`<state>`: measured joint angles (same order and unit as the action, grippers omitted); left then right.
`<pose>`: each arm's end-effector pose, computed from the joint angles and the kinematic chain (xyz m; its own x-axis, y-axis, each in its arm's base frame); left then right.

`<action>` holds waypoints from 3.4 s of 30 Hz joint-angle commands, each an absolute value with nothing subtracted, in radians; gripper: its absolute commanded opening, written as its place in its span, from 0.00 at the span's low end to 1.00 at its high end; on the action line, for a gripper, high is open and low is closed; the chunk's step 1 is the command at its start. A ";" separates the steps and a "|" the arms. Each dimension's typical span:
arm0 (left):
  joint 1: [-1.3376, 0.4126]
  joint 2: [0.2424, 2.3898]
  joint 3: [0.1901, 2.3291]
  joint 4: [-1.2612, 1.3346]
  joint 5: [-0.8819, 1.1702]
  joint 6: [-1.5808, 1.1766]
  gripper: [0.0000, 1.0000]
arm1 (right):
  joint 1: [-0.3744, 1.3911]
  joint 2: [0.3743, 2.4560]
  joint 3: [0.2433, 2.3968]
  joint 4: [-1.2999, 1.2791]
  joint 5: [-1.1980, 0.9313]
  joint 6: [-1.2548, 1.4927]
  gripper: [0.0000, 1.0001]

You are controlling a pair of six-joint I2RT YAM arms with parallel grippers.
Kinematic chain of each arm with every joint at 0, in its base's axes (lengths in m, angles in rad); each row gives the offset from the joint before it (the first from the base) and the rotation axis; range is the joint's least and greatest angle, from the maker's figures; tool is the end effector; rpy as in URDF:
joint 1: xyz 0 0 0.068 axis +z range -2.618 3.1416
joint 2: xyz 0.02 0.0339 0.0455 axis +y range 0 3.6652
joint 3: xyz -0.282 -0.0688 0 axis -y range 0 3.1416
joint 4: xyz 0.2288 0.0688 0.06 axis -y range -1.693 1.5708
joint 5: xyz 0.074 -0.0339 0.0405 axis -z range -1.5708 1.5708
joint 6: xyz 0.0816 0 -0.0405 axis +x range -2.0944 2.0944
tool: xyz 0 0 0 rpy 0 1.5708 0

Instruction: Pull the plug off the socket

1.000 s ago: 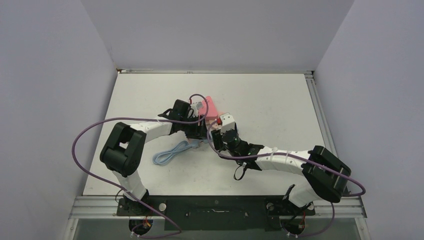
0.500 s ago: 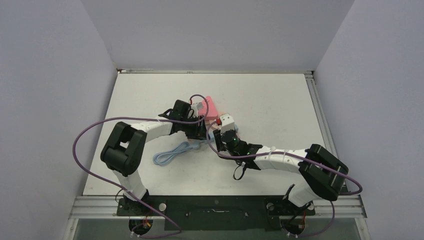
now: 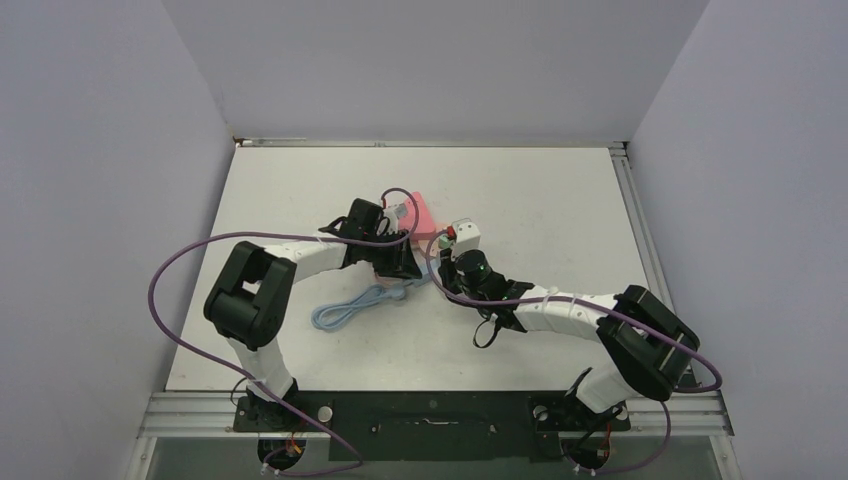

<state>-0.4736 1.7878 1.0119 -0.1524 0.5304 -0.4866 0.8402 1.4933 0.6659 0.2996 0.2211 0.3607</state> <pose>0.3127 -0.2067 0.1559 -0.9399 0.0284 -0.3403 0.2530 0.7271 -0.6382 0.2335 0.2338 0.1895 -0.5263 -0.0714 -0.8473 -0.4430 0.8736 0.2016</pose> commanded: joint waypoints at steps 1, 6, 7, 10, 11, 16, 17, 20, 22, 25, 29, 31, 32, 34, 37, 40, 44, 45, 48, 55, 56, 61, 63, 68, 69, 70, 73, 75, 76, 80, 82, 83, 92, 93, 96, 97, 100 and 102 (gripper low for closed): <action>-0.491 1.820 1.036 -0.170 0.508 -0.462 0.35 | 0.827 1.471 0.649 0.330 0.200 0.373 0.05; -0.494 1.760 1.025 -0.118 0.549 -0.438 0.57 | 0.831 1.464 0.638 0.347 0.174 0.367 0.05; -0.496 1.747 1.011 -0.086 0.560 -0.444 0.63 | 0.831 1.462 0.635 0.354 0.166 0.369 0.05; -0.508 1.738 0.995 -0.026 0.594 -0.465 0.73 | 0.834 1.460 0.632 0.360 0.158 0.372 0.05; -0.518 1.744 0.996 -0.019 0.593 -0.466 0.74 | 0.834 1.459 0.631 0.361 0.157 0.374 0.05; -0.566 1.809 1.040 -0.016 0.577 -0.488 0.80 | 0.838 1.454 0.626 0.365 0.153 0.372 0.05; -0.564 1.817 1.039 0.012 0.579 -0.505 0.80 | 0.838 1.452 0.626 0.365 0.153 0.372 0.05; -0.555 1.826 1.029 0.044 0.581 -0.532 0.80 | 0.838 1.447 0.624 0.365 0.155 0.373 0.05; -0.550 1.818 1.016 0.063 0.574 -0.546 0.79 | 0.837 1.443 0.621 0.364 0.153 0.373 0.05; -0.540 1.797 1.009 0.065 0.544 -0.554 0.81 | 0.839 1.439 0.617 0.366 0.156 0.373 0.05; -0.521 1.736 0.992 0.083 0.512 -0.528 0.88 | 0.838 1.425 0.608 0.381 0.131 0.356 0.05; -0.519 1.699 0.996 0.067 0.497 -0.480 0.90 | 0.839 1.409 0.594 0.399 0.112 0.346 0.05; -0.520 1.679 1.002 0.057 0.493 -0.447 0.91 | 0.839 1.398 0.588 0.406 0.106 0.342 0.05; -0.520 1.662 1.013 0.025 0.487 -0.407 0.91 | 0.839 1.391 0.580 0.411 0.100 0.340 0.05; -0.520 1.643 1.033 -0.035 0.460 -0.355 0.92 | 0.836 1.394 0.581 0.408 0.096 0.341 0.05; -0.522 1.636 1.014 -0.016 0.494 -0.344 0.92 | 0.836 1.394 0.580 0.411 0.088 0.344 0.05; -0.538 1.696 1.035 0.012 0.567 -0.359 0.88 | 0.832 1.388 0.574 0.419 0.074 0.349 0.05; -0.538 1.712 1.041 0.007 0.575 -0.361 0.86 | 0.832 1.386 0.573 0.421 0.072 0.350 0.05; -0.537 1.742 1.042 0.011 0.585 -0.366 0.74 | 0.827 1.386 0.571 0.422 0.069 0.353 0.05; -0.540 1.778 1.037 0.032 0.599 -0.392 0.57 | 0.824 1.394 0.571 0.425 0.061 0.357 0.05; -0.540 1.780 1.034 0.034 0.596 -0.395 0.58 | 0.823 1.394 0.571 0.426 0.060 0.357 0.05; -0.541 1.794 1.030 0.050 0.595 -0.413 0.60 | 0.824 1.399 0.572 0.430 0.055 0.359 0.05; -0.543 1.796 1.029 0.046 0.583 -0.414 0.60 | 0.824 1.403 0.571 0.430 0.057 0.359 0.05; -0.556 1.800 1.035 0.010 0.524 -0.400 0.60 | 0.824 1.406 0.566 0.437 0.076 0.363 0.05; -0.559 1.804 1.037 0.003 0.517 -0.402 0.59 | 0.823 1.405 0.565 0.437 0.082 0.367 0.05; -0.562 1.810 1.040 0.002 0.510 -0.402 0.59 | 0.823 1.405 0.563 0.439 0.089 0.372 0.05; -0.571 1.828 1.050 -0.050 0.480 -0.401 0.56 | 0.823 1.405 0.557 0.440 0.109 0.387 0.05; -0.579 1.841 1.059 -0.065 0.459 -0.400 0.56 | 0.823 1.403 0.554 0.441 0.117 0.389 0.05; -0.583 1.848 1.066 -0.073 0.455 -0.398 0.56 | 0.824 1.402 0.554 0.442 0.119 0.390 0.05; -0.590 1.864 1.080 -0.100 0.425 -0.397 0.53 | 0.823 1.392 0.545 0.440 0.145 0.400 0.05; -0.591 1.868 1.089 -0.126 0.403 -0.389 0.51 | 0.822 1.378 0.540 0.430 0.184 0.414 0.05; -0.591 1.870 1.094 -0.138 0.390 -0.385 0.51 | 0.820 1.372 0.537 0.426 0.198 0.419 0.05; -0.611 1.896 1.110 -0.167 0.377 -0.371 0.49 | 0.719 1.386 0.508 0.459 0.060 0.510 0.05; -0.613 1.898 1.112 -0.173 0.377 -0.369 0.49 | 0.711 1.389 0.505 0.467 0.048 0.515 0.05; -0.615 1.902 1.121 -0.191 0.366 -0.365 0.47 | 0.707 1.389 0.504 0.469 0.047 0.510 0.05; -0.615 1.902 1.121 -0.193 0.362 -0.365 0.47 | 0.708 1.387 0.505 0.468 0.049 0.508 0.05; -0.615 1.907 1.122 -0.194 0.362 -0.367 0.43 | 0.708 1.386 0.506 0.462 0.062 0.498 0.05; -0.615 1.912 1.125 -0.195 0.370 -0.368 0.40 | 0.715 1.385 0.507 0.460 0.068 0.486 0.05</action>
<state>-0.6056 1.8687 1.1137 -0.1127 0.4114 -0.3798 0.7139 1.3975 0.5137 0.4343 0.0589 0.4892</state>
